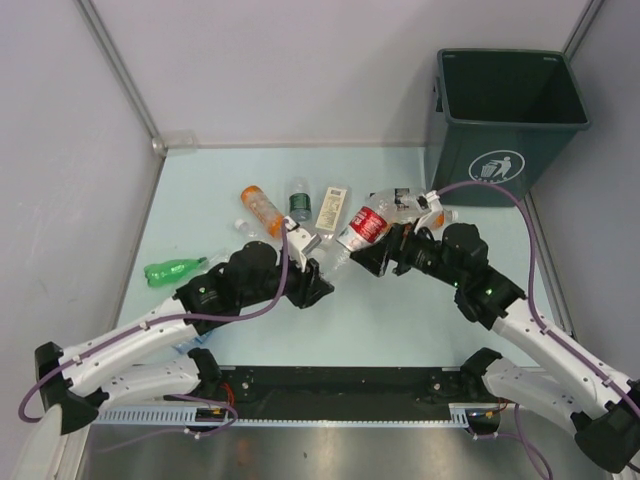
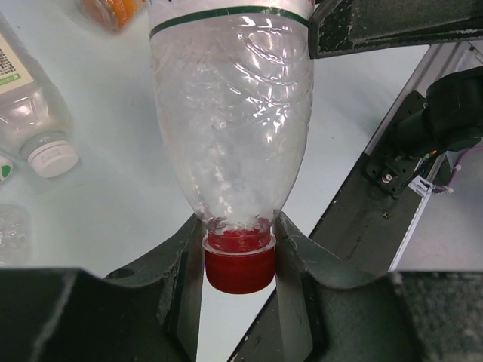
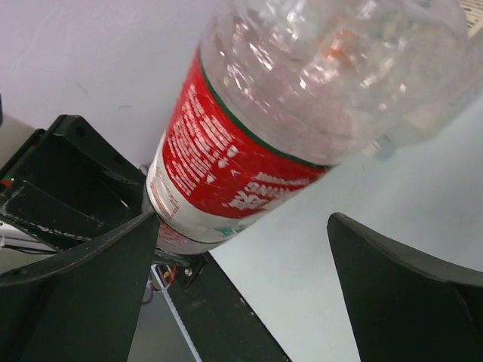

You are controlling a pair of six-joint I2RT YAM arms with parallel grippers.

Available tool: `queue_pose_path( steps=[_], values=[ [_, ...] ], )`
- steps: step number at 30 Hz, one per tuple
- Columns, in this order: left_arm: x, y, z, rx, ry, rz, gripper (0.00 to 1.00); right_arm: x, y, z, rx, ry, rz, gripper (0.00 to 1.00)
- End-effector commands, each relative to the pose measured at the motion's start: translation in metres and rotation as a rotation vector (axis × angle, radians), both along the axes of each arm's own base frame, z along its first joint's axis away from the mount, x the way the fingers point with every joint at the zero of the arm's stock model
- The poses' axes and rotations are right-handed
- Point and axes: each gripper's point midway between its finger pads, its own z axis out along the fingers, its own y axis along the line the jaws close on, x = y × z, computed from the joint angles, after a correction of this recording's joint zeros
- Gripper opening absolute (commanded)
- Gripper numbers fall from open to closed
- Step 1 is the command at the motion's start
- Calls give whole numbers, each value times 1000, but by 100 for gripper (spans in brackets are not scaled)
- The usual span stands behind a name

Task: Put the plastic bottles in the bin
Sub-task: Pick up the plastic bottle at the center of the board.

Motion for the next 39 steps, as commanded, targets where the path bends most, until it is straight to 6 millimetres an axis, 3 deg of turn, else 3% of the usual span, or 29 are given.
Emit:
queue_pose_path(
  steps=[1, 6, 10, 11, 12, 13, 14, 15, 16, 17, 19, 25, 26, 27, 28, 29, 31, 32, 35, 36, 38, 39],
  values=[
    [-12, -7, 19, -44, -53, -101, 7, -1, 13, 40, 121, -109, 26, 100],
    [-16, -5, 27, -63, -63, -113, 8, -4, 20, 62, 193, -157, 47, 100],
    [-18, -1, 35, -81, -78, -108, 11, -2, 25, 59, 204, -134, 51, 88],
    [-17, 1, 36, -79, -81, -99, 21, -2, 26, 58, 206, -124, 52, 77],
    [-17, 2, 35, -75, -82, -98, 25, 0, 26, 59, 211, -122, 41, 70],
    [-18, 5, 38, -78, -88, -94, 29, 0, 25, 60, 217, -122, 33, 55],
    [-15, 8, 38, -71, -94, -71, 45, -2, 26, 63, 225, -128, 38, 49],
    [-14, 10, 39, -71, -93, -53, 57, -2, 25, 69, 239, -147, 38, 45],
    [-14, 15, 41, -70, -96, -42, 66, -4, 26, 72, 246, -152, 40, 34],
    [-14, 18, 43, -70, -101, -32, 82, -4, 26, 73, 251, -155, 32, 30],
    [-9, 28, 46, -57, -106, 24, 99, -2, 22, 78, 261, -172, 11, 27],
    [-1, 73, 71, -99, -186, 204, 100, 6, 6, 91, 234, -265, -68, 27],
    [0, 78, 73, -106, -194, 226, 100, 11, 0, 102, 232, -287, -94, 27],
    [-1, 90, 81, -140, -217, 257, 100, 16, -5, 99, 200, -284, -121, 27],
    [3, 98, 80, -137, -230, 301, 100, 22, -10, 103, 173, -308, -142, 27],
    [4, 105, 82, -145, -242, 330, 100, 30, -21, 120, 169, -340, -190, 26],
    [4, 120, 81, -160, -254, 380, 100, 41, -34, 126, 107, -361, -239, 25],
    [7, 127, 79, -154, -261, 419, 100, 44, -45, 152, 117, -403, -281, 25],
    [8, 139, 71, -147, -259, 468, 100, 63, -78, 168, 41, -425, -409, 25],
    [8, 140, 67, -141, -252, 475, 100, 65, -94, 192, 48, -472, -465, 25],
    [9, 142, 61, -128, -250, 484, 100, 75, -114, 209, 16, -515, -557, 25],
    [10, 142, 59, -123, -248, 486, 100, 75, -130, 230, 20, -555, -614, 25]
  ],
)
